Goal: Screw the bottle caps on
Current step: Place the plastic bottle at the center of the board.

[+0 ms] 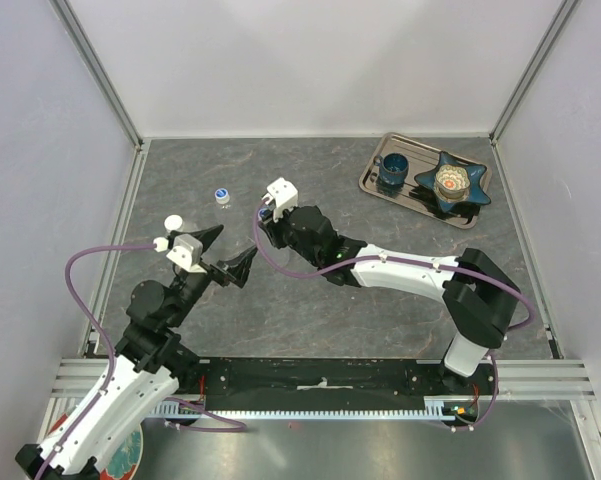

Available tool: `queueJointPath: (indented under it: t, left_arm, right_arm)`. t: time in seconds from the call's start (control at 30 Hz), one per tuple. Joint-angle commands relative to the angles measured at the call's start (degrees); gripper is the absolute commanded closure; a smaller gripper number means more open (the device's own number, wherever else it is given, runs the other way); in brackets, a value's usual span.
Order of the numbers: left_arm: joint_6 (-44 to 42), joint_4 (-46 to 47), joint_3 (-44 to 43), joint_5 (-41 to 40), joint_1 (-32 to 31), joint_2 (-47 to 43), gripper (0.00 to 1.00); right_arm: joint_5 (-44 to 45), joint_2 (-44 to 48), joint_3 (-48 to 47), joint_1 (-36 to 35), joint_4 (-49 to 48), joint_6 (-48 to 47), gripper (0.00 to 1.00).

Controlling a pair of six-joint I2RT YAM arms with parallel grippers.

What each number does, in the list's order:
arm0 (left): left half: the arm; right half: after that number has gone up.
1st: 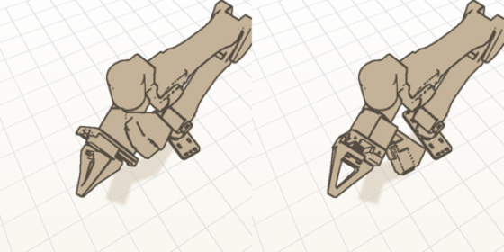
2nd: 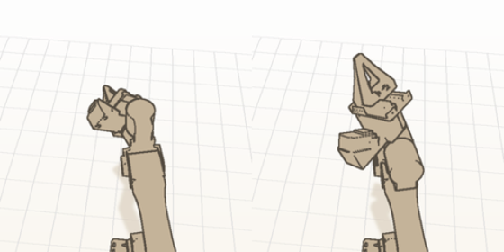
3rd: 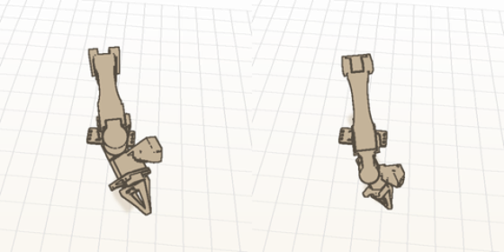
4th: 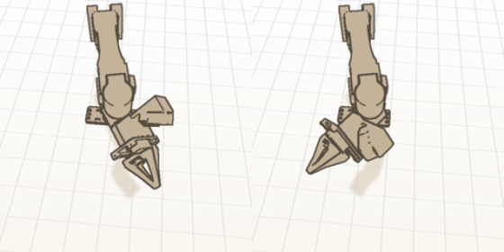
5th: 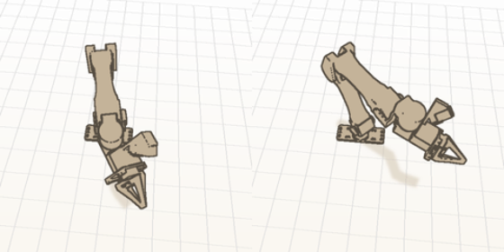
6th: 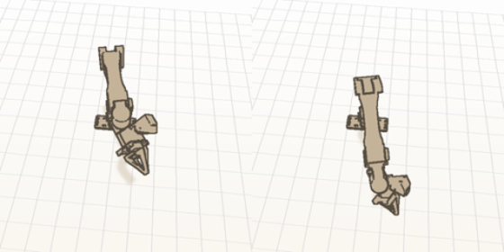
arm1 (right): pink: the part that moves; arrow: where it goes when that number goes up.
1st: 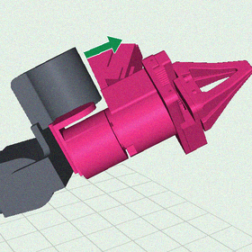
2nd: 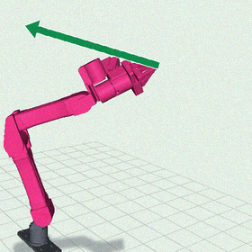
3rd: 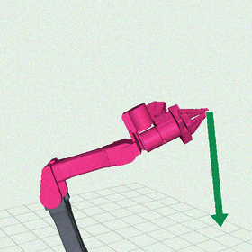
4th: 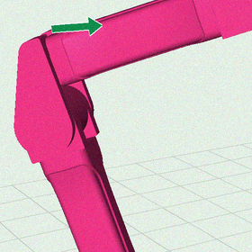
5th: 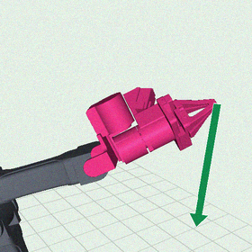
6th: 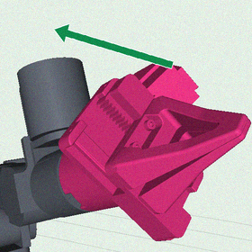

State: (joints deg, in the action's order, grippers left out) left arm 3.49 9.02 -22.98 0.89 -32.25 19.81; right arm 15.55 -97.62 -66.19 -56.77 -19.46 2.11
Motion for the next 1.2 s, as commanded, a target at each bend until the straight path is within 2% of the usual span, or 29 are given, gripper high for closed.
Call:
queueJointPath:
  t: [0.0,0.13,0.23,0.27,0.53,0.67,1.17]
  left_arm:
    - [3.55,1.70,1.10,3.15,1.48,-0.83,0.01]
    - [3.81,2.94,1.98,4.56,2.80,-1.27,0.01]
    - [4.68,2.76,2.15,4.74,3.68,-1.62,0.01]
    - [4.69,2.76,2.07,4.74,3.86,-1.62,0.01]
    - [5.04,2.50,1.54,4.92,4.39,-1.36,0.01]
    - [5.13,2.15,1.28,5.18,4.65,-1.44,0.00]
    - [5.04,2.06,0.57,5.27,5.18,-1.09,0.01]
  right_arm:
    - [0.88,-1.08,0.19,-0.35,-2.60,3.86,0.93]
    - [0.71,-0.99,0.19,-0.27,-1.02,4.22,0.88]
    - [0.18,-0.73,-0.25,-0.27,0.21,3.96,0.71]
    - [0.27,-0.73,-0.34,-0.27,0.48,3.78,0.62]
    - [1.06,0.42,-0.16,-0.79,1.36,2.46,0.50]
    - [1.85,1.21,-0.08,-1.15,1.62,2.20,0.39]
    - [3.08,4.11,-0.43,-2.20,2.50,0.18,0.34]
